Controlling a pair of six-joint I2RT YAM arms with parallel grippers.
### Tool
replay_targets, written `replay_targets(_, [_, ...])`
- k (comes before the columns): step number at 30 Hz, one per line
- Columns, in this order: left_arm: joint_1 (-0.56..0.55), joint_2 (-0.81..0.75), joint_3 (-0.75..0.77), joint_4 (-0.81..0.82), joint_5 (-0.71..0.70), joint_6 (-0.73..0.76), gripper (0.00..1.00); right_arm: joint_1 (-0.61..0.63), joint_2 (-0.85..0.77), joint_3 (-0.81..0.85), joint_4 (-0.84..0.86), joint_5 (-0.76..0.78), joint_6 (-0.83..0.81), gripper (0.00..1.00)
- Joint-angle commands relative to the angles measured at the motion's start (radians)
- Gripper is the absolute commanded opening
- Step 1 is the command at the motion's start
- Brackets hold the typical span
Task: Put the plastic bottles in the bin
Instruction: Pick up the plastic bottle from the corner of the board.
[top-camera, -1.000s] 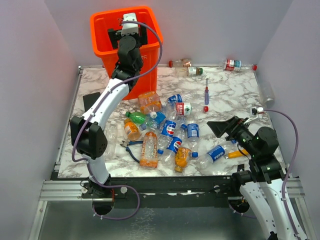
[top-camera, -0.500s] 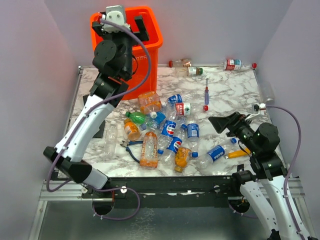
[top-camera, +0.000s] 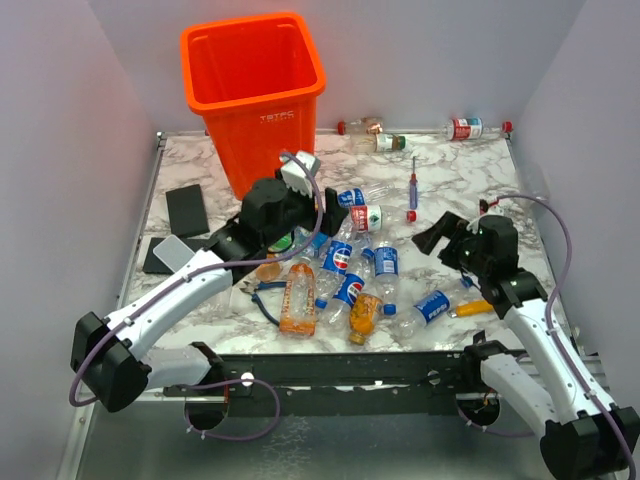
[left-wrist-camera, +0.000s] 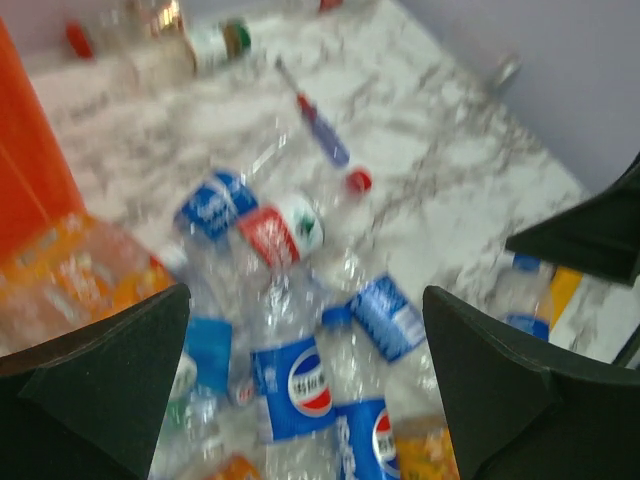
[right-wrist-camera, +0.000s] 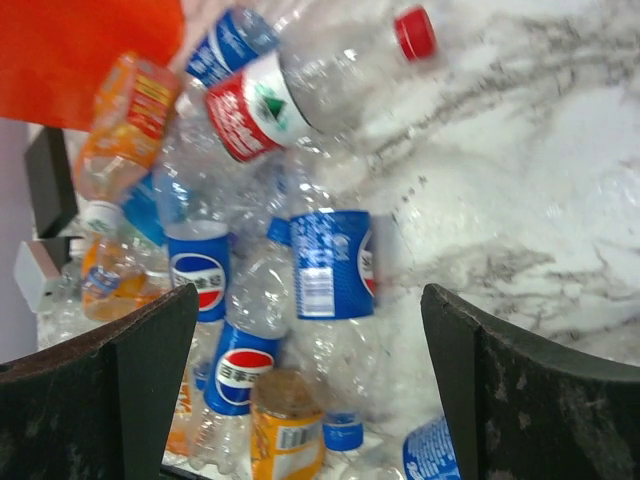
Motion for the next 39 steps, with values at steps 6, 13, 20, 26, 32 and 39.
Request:
replay_targets(6, [-0.004, -0.157, -0.239, -0.063, -0.08, -0.115, 0.99, 0.005, -0.05, -0.109, -0.037, 0.288, 0.144, 0.97])
replay_targets(13, [-0.004, -0.222, -0.339, -0.008, -0.154, -0.137, 0.99, -0.034, 0.059, 0.006, -0.051, 0.443, 0.205, 0.99])
replay_targets(20, [-0.004, -0.261, -0.402, 0.006, -0.159, -0.172, 0.99, -0.188, 0.361, 0.131, 0.306, 0.433, 0.391, 0.99])
replay_targets(26, [-0.004, -0.271, -0.417, 0.006, -0.2, -0.142, 0.99, -0.287, 0.738, 0.291, 0.526, 0.428, 0.526, 0.98])
replay_targets(32, [-0.003, -0.261, -0.428, 0.034, -0.22, -0.092, 0.99, -0.32, 1.062, 0.508, 0.664, 0.407, 0.561, 0.96])
replay_targets(39, [-0.004, -0.246, -0.447, 0.074, -0.198, -0.05, 0.99, -0.344, 1.386, 0.826, 0.668, 0.329, 0.614, 0.95])
